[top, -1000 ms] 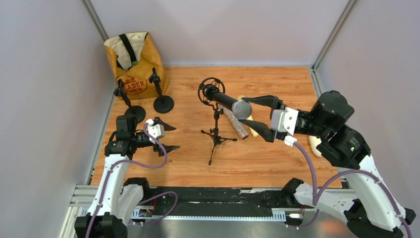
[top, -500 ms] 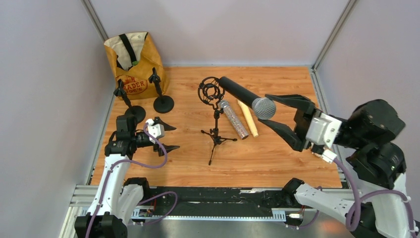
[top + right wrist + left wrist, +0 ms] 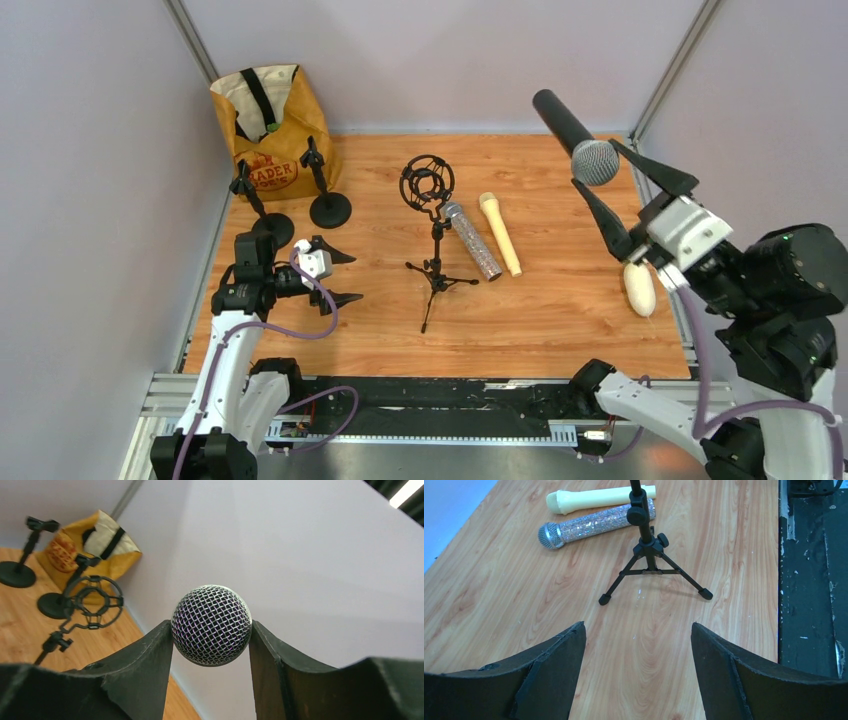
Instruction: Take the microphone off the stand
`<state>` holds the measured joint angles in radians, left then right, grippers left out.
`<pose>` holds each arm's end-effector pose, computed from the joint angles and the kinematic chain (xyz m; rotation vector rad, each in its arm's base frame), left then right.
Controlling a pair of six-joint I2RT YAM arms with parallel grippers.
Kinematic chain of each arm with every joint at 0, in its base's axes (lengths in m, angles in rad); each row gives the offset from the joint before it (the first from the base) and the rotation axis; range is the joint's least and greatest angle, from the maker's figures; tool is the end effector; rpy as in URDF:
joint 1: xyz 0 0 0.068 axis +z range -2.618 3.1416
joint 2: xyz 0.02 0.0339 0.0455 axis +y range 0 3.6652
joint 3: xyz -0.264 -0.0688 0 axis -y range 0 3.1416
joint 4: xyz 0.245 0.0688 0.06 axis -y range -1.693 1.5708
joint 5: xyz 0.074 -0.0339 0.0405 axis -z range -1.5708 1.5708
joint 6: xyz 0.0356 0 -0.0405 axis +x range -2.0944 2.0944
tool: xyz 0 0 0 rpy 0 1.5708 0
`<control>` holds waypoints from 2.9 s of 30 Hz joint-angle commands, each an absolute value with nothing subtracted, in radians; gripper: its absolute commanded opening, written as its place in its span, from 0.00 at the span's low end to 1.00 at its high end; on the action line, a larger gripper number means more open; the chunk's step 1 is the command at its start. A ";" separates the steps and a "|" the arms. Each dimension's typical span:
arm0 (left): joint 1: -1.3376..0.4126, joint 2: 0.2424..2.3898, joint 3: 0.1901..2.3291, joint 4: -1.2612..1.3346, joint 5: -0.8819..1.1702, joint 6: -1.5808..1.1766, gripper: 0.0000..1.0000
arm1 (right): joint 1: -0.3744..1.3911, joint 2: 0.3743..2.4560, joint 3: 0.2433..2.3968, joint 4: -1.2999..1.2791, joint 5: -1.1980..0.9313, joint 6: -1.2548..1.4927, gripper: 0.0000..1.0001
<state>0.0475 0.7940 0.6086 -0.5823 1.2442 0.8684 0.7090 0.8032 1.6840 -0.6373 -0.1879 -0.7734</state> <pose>0.1497 -0.0266 0.2563 1.2152 1.4253 -0.8161 0.0352 0.0390 0.5569 -1.0104 0.8679 0.0701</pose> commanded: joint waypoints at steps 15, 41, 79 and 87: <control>0.051 0.775 0.607 -0.568 1.262 0.881 0.84 | 0.644 1.060 1.490 -0.497 0.255 -0.611 0.00; 0.051 0.761 0.606 -0.577 1.272 0.885 0.84 | 0.020 1.498 1.715 -0.723 -0.370 -0.351 0.00; 0.052 0.767 0.597 -0.578 1.275 0.891 0.84 | 0.009 2.013 1.948 -1.008 -0.446 -0.385 0.00; 0.051 0.776 0.594 -0.571 1.275 0.893 0.84 | 0.009 1.970 1.783 -0.761 -0.347 -0.318 0.00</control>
<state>0.0475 0.7742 0.6003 -0.5827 1.2446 0.8726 0.0135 2.0205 1.8500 -0.9337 -0.4080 -0.3752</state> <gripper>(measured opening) 0.842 0.549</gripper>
